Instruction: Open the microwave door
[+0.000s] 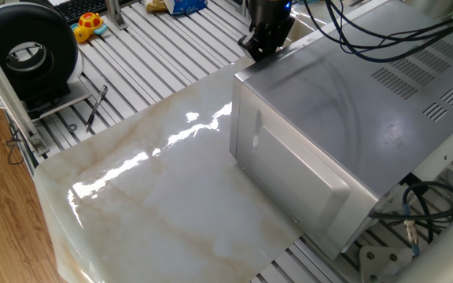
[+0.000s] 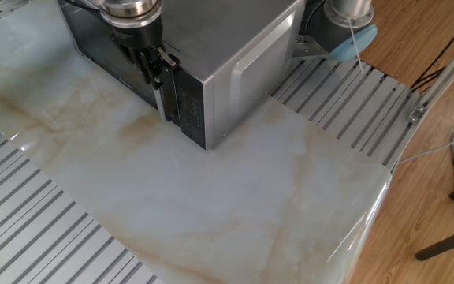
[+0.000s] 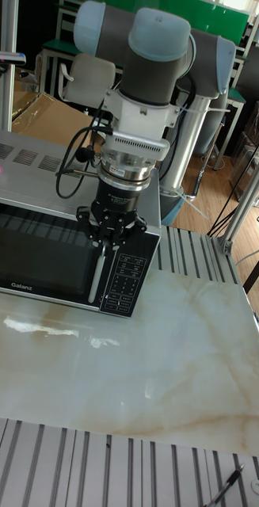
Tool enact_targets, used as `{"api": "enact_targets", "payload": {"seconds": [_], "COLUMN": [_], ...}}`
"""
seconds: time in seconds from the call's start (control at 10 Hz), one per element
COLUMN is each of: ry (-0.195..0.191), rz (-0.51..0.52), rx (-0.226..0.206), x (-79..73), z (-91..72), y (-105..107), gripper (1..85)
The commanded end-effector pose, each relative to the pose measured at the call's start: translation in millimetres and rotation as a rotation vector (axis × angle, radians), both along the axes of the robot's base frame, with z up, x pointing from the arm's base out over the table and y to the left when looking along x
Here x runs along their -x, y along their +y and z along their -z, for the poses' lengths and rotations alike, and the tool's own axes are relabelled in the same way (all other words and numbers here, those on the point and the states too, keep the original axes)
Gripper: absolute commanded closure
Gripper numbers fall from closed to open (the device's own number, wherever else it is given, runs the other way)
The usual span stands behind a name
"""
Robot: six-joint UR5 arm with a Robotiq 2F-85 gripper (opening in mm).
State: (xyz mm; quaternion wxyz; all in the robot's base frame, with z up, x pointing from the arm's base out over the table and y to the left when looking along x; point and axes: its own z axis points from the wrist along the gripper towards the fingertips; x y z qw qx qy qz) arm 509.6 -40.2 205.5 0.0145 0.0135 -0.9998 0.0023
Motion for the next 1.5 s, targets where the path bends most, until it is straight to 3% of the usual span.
{"api": "enact_targets", "payload": {"seconds": [0.0,0.1,0.2,0.4,0.5,0.6,0.8,0.9,1.0,1.1,1.2,1.4], "ry": [-0.011,-0.018,-0.037,-0.03,-0.018,-0.019,-0.073,-0.091,-0.075,-0.049,-0.037,-0.069], "rz": [0.005,-0.008,-0.028,-0.031,-0.022,-0.013,0.006,0.003,-0.01,-0.018,-0.042,-0.063], "rx": [-0.033,-0.075,-0.081,-0.058,-0.06,-0.051,0.02,-0.041,-0.076,-0.135,-0.138,-0.148], "x": [-2.7,-2.7,-3.2,-3.4,-5.5,-6.1,-11.0,-11.6,-6.0,0.7,4.4,-3.5], "z": [-0.2,2.8,6.1,-5.3,-15.2,-14.7,12.5,14.3,12.7,11.4,11.4,10.8], "y": [7,3,-6,-10,-5,1,12,17,18,33,34,37], "gripper": [84.7,84.7,84.7,84.7,84.7,84.7,84.7,84.7,84.7,84.7,84.7,84.7]}}
